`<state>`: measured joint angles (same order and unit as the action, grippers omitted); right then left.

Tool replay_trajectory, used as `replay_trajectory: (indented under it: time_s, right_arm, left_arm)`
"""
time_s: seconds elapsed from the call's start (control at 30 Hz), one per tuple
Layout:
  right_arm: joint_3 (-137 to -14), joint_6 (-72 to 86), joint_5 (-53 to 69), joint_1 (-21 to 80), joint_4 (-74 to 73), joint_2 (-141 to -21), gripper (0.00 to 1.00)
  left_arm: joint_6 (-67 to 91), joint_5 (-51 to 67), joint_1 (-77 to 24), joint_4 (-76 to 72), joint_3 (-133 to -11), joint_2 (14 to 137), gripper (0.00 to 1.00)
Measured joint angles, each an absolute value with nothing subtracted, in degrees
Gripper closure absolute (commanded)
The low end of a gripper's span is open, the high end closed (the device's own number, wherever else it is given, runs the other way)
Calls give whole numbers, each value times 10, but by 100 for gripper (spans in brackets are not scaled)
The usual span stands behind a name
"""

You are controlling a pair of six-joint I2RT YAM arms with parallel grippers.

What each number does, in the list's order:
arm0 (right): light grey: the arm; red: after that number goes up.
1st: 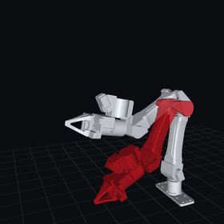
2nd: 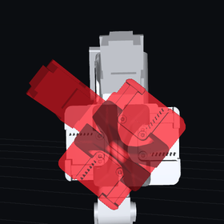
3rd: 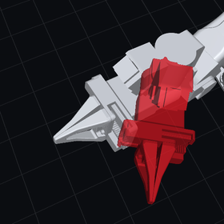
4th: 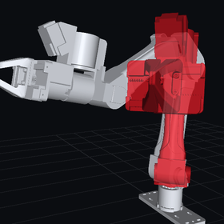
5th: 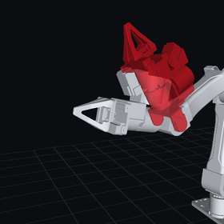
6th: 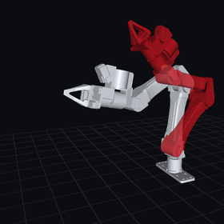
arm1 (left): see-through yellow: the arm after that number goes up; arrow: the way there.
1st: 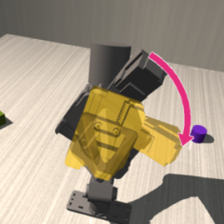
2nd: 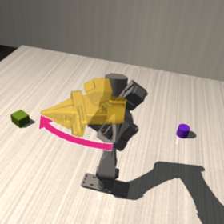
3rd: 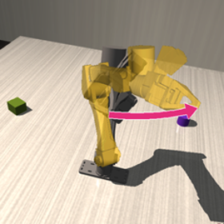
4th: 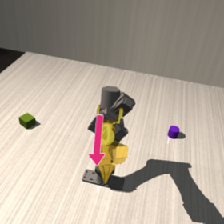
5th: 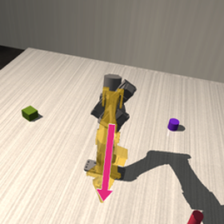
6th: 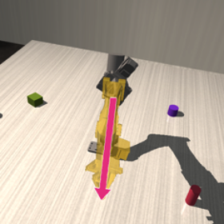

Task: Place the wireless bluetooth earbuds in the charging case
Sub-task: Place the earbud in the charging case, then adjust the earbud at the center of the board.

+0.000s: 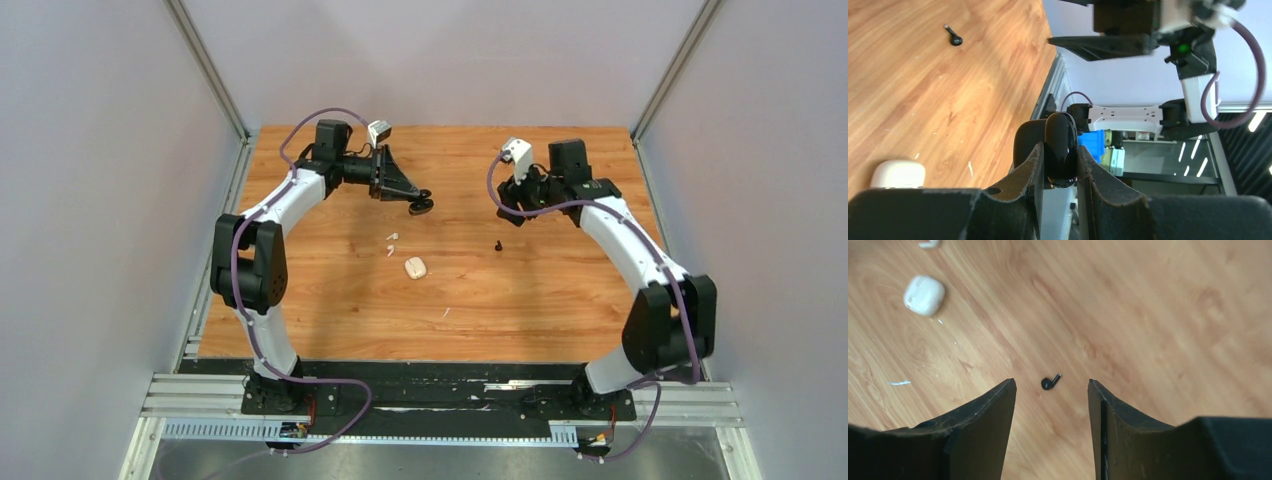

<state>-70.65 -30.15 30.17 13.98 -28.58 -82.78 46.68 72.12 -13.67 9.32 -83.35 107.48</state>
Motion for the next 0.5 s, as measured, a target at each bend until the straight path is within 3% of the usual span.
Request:
replay_trajectory:
  time_s: [0.27, 0.5]
  right_arm:
    - [-741, -164, 210, 131, -382, -988, 44]
    - [-783, 25, 167, 130, -402, -1045, 60]
  left_arm:
    - [321, 700, -125, 228, -852, 1068, 100]
    - [273, 683, -119, 276, -863, 1053, 100]
